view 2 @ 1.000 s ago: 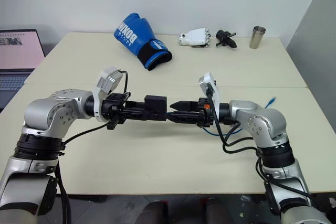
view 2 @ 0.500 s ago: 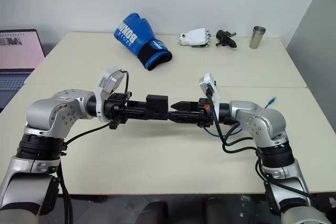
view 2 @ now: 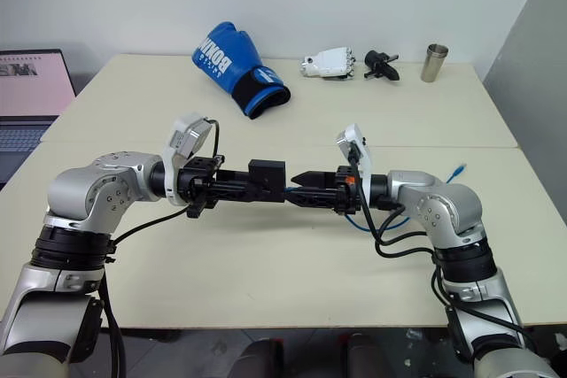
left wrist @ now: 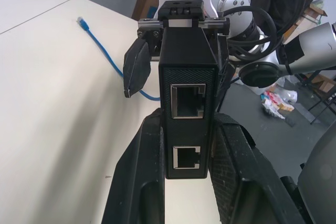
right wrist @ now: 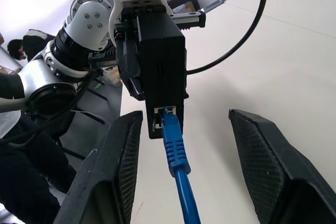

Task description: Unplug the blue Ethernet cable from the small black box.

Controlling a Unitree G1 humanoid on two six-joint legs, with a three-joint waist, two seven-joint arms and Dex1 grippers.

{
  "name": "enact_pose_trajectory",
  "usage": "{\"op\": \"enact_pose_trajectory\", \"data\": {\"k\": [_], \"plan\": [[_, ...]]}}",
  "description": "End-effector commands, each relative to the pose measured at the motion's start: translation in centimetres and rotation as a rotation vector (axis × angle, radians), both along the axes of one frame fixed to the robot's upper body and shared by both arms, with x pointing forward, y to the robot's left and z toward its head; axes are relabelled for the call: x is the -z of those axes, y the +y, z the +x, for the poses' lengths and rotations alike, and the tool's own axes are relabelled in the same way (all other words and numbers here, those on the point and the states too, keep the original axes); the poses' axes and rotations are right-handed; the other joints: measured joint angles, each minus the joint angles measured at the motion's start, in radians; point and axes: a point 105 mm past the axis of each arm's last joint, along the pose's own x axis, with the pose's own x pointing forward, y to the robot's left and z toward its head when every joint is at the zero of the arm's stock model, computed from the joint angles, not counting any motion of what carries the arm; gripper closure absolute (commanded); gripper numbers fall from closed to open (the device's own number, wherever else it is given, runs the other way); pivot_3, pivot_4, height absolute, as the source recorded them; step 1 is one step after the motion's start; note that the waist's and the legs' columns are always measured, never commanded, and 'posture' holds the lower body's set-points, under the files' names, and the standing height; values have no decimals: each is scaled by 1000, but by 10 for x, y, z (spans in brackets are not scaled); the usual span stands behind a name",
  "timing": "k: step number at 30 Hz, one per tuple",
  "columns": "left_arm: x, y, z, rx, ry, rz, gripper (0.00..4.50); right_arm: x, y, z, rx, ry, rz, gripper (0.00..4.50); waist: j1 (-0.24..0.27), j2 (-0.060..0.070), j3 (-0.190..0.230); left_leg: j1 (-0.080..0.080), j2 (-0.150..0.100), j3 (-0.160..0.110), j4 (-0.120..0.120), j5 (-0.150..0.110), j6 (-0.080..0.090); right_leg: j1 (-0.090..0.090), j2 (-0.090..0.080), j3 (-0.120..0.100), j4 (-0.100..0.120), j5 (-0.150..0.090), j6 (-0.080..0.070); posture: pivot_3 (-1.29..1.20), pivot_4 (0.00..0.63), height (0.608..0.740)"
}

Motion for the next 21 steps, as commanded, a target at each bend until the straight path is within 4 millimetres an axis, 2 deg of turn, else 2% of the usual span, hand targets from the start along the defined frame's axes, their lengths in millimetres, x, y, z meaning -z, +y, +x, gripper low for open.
{"op": "enact_pose_trajectory", "data": {"k": [1,21], "plan": [[-16,1,-1,1,-53,-34,3723,-6,-1,-3,-17,-24,17,1726,0,0,0,0,0,0,0,0,0,0,0,0,0,0,0,0,150,740],[-14,3,-2,-1,-50,-27,3723,-10,-3,-2,-18,2,48,1726,0,0,0,0,0,0,0,0,0,0,0,0,0,0,0,0,150,740]]}}
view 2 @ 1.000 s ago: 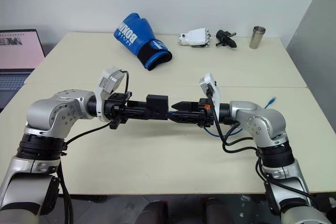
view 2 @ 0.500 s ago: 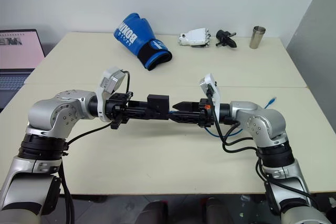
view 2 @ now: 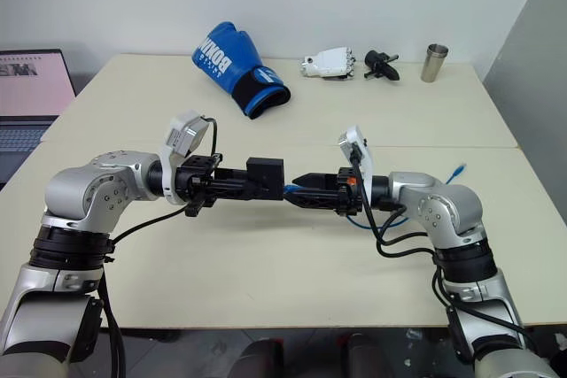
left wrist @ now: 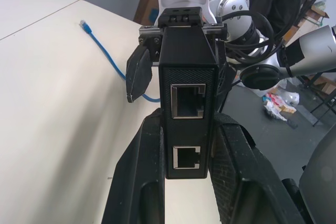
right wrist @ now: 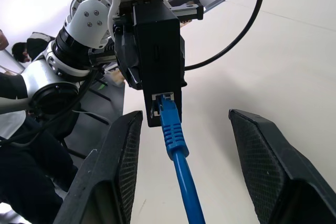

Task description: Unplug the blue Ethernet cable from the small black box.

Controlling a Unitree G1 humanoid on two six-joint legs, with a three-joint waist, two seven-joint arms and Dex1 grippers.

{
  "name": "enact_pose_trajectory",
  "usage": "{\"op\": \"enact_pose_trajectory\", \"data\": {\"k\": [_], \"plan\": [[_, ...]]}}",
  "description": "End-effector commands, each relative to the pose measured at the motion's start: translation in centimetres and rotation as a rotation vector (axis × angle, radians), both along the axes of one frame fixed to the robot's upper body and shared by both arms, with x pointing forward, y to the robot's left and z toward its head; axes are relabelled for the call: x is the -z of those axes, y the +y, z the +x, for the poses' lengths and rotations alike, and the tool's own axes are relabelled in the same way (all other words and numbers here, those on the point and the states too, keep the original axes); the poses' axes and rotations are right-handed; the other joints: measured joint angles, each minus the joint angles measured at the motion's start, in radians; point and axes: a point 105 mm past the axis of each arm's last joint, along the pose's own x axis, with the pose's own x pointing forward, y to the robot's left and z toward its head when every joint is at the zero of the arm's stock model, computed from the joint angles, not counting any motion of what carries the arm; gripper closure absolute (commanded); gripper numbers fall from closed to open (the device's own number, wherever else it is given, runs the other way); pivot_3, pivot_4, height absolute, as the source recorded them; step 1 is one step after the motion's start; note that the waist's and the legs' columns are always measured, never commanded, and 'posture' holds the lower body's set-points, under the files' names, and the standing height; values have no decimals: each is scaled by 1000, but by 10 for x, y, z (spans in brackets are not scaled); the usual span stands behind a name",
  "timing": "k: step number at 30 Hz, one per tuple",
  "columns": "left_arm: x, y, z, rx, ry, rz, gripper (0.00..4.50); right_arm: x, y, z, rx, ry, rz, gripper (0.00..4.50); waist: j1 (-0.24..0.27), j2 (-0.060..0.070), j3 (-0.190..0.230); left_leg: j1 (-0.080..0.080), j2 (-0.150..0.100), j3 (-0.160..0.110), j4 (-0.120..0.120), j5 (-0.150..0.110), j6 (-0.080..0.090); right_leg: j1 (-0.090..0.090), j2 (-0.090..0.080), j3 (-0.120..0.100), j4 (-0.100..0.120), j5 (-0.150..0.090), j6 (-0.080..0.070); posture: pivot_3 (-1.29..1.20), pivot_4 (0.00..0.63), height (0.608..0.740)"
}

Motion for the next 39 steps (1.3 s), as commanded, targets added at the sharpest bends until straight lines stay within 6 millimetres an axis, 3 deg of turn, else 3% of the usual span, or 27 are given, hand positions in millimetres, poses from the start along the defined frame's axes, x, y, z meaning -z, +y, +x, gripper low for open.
{"op": "enact_pose_trajectory", "data": {"k": [1,8,21,33,39], "plan": [[-12,1,-2,6,-45,-19,3723,-13,-2,-1,-9,-26,41,1726,0,0,0,0,0,0,0,0,0,0,0,0,0,0,0,0,150,740],[-11,1,-3,9,-42,-10,3723,-13,-2,-1,-5,-21,46,1726,0,0,0,0,0,0,0,0,0,0,0,0,0,0,0,0,150,740],[-9,1,-2,4,-40,-10,3723,-14,-2,-4,-22,-21,42,4457,0,0,0,0,0,0,0,0,0,0,0,0,0,0,0,0,150,740],[-14,4,3,-27,-35,-32,3723,-8,-4,-6,-27,-41,7,4460,0,0,0,0,0,0,0,0,0,0,0,0,0,0,0,0,150,740],[-22,23,7,-86,-65,-12,3723,2,-25,-4,20,-31,-44,4463,0,0,0,0,0,0,0,0,0,0,0,0,0,0,0,0,150,740]]}}
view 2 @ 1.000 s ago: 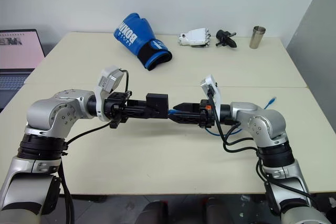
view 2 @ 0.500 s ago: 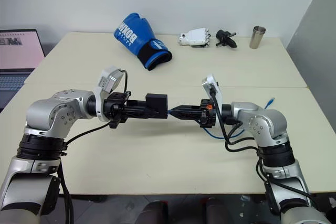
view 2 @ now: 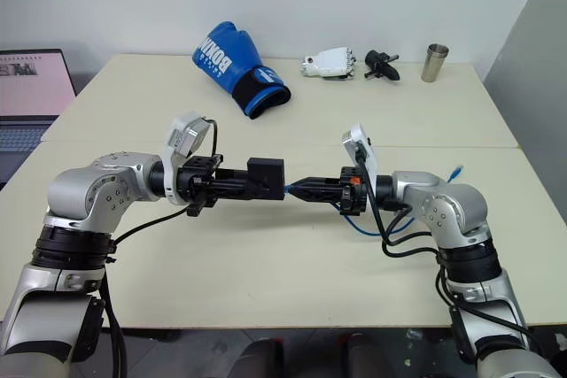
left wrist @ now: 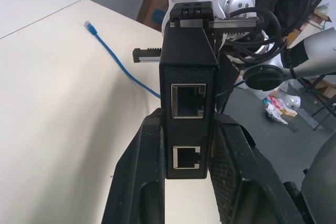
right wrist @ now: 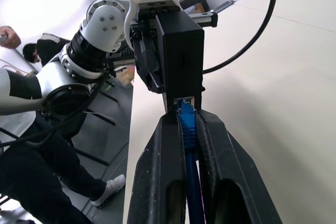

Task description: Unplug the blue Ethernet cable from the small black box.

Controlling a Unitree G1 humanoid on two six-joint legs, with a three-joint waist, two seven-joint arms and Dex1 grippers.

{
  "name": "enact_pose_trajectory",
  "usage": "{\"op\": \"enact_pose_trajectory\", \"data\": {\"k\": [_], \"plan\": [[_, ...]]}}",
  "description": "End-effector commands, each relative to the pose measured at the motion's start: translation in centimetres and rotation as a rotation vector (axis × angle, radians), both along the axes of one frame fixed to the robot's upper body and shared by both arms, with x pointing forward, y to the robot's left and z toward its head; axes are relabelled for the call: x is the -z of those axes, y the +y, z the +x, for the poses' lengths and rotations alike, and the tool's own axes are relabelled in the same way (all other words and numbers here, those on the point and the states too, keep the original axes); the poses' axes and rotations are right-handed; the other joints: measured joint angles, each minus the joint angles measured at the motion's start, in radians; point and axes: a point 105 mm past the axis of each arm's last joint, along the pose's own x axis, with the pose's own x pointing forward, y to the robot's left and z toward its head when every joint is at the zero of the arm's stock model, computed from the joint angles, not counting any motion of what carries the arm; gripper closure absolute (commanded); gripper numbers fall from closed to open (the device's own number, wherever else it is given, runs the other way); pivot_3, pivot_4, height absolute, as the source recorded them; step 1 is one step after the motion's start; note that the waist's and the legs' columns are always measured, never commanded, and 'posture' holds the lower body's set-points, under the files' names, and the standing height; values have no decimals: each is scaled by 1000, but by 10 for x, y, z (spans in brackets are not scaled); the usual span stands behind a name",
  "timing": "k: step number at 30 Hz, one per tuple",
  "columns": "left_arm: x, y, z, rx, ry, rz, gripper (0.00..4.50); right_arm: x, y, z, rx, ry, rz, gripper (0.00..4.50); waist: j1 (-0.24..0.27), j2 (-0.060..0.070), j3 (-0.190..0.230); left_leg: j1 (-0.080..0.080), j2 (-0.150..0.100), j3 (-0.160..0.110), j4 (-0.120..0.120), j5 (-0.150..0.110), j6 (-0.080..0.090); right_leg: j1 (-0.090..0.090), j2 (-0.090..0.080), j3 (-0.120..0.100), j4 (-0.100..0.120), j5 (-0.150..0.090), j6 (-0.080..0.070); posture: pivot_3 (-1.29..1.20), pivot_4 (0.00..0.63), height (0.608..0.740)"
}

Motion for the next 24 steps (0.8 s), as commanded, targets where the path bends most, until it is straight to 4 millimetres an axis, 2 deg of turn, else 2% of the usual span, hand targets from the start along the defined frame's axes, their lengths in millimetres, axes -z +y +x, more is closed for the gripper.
{"op": "enact_pose_trajectory", "data": {"k": [1,10,17,19,23,24], "plan": [[-23,24,4,-82,-80,-2,3723,8,-23,2,57,0,-49,4463,0,0,0,0,0,0,0,0,0,0,0,0,0,0,0,0,150,740],[-25,38,5,-144,-95,8,3723,15,-48,10,160,6,-68,4479,0,0,0,0,0,0,0,0,0,0,0,0,0,0,0,0,150,740],[-21,30,4,-121,-90,5,3723,6,-37,4,131,-8,-32,4481,0,0,0,0,0,0,0,0,0,0,0,0,0,0,0,0,150,740],[-19,28,3,-113,-87,4,3723,2,-32,0,103,-18,-21,3782,0,0,0,0,0,0,0,0,0,0,0,0,0,0,0,0,150,740],[-18,25,3,-102,-83,0,3723,-3,-25,-5,79,-22,-9,2962,0,0,0,-1,0,0,0,0,0,-2,0,0,0,0,0,0,150,740],[-18,25,3,-99,-83,0,3723,-4,-24,-5,74,-23,-7,2886,0,0,0,-1,0,0,0,0,0,-1,0,0,0,0,0,0,150,740]]}}
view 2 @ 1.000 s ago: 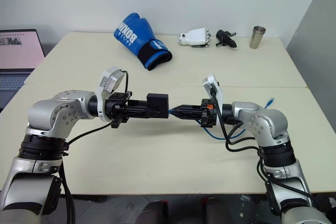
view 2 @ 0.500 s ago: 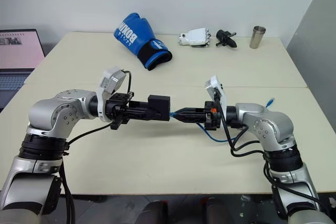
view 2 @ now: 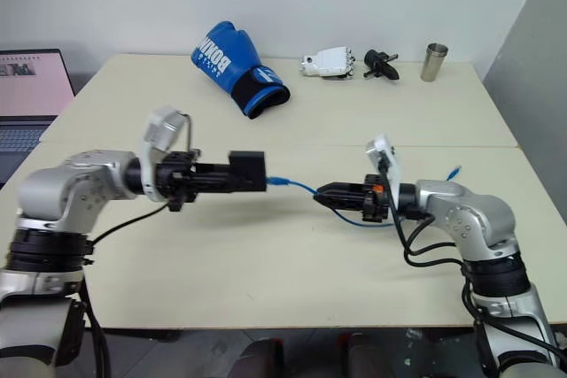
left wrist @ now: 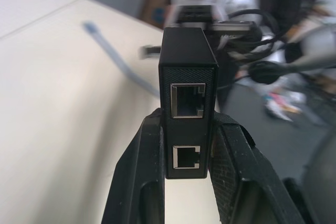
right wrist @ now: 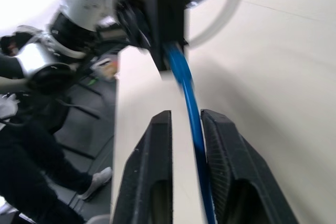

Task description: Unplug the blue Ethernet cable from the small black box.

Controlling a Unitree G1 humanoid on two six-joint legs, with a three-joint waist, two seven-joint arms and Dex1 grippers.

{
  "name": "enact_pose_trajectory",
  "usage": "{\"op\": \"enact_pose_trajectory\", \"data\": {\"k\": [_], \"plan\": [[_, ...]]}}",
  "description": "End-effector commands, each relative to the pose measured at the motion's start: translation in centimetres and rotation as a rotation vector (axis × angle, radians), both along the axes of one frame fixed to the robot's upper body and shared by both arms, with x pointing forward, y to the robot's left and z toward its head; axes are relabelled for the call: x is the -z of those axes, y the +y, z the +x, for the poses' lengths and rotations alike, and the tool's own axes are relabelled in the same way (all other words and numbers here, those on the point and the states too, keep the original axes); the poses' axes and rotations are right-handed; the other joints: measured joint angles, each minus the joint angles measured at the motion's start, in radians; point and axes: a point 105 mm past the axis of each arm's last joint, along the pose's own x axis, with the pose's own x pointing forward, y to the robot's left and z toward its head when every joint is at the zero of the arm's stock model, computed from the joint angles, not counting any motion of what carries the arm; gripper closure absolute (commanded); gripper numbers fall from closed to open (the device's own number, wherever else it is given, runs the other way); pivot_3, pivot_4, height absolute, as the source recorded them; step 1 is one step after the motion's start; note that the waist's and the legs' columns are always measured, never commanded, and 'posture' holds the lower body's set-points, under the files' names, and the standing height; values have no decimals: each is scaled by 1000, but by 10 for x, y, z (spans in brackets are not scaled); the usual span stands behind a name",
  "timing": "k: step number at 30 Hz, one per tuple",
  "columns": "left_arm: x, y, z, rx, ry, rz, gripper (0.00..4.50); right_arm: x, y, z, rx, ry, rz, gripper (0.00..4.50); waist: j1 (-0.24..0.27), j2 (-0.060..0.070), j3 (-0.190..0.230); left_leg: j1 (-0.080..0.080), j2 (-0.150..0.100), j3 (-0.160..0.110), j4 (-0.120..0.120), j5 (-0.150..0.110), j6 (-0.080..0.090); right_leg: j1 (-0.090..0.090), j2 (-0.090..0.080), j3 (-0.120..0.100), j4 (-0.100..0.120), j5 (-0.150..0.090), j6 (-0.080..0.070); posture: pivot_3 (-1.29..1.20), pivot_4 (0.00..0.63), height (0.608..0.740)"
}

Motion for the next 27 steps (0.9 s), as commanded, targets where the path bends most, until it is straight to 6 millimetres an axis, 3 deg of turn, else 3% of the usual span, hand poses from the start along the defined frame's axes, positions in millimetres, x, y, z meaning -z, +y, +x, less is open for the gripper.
{"op": "enact_pose_trajectory", "data": {"k": [1,14,19,27], "plan": [[-7,-7,-2,37,-37,-17,3723,-18,13,-7,-57,-52,38,2886,0,0,0,0,0,0,0,0,0,0,0,0,0,0,0,0,150,740],[-1,-18,-8,98,-22,0,3723,-25,30,8,-30,-119,61,2886,0,0,0,-4,0,0,1,0,0,-4,0,0,1,0,0,0,150,740],[1,-19,-9,104,-20,10,3723,-38,22,10,-33,-176,44,2886,0,0,0,-6,0,0,1,0,0,-5,0,0,1,0,0,0,150,740],[0,-24,-9,126,-19,-3,3723,-19,39,8,-68,-126,15,2886,-2,0,0,-6,0,0,1,0,0,-6,0,0,1,0,0,0,150,740]]}}
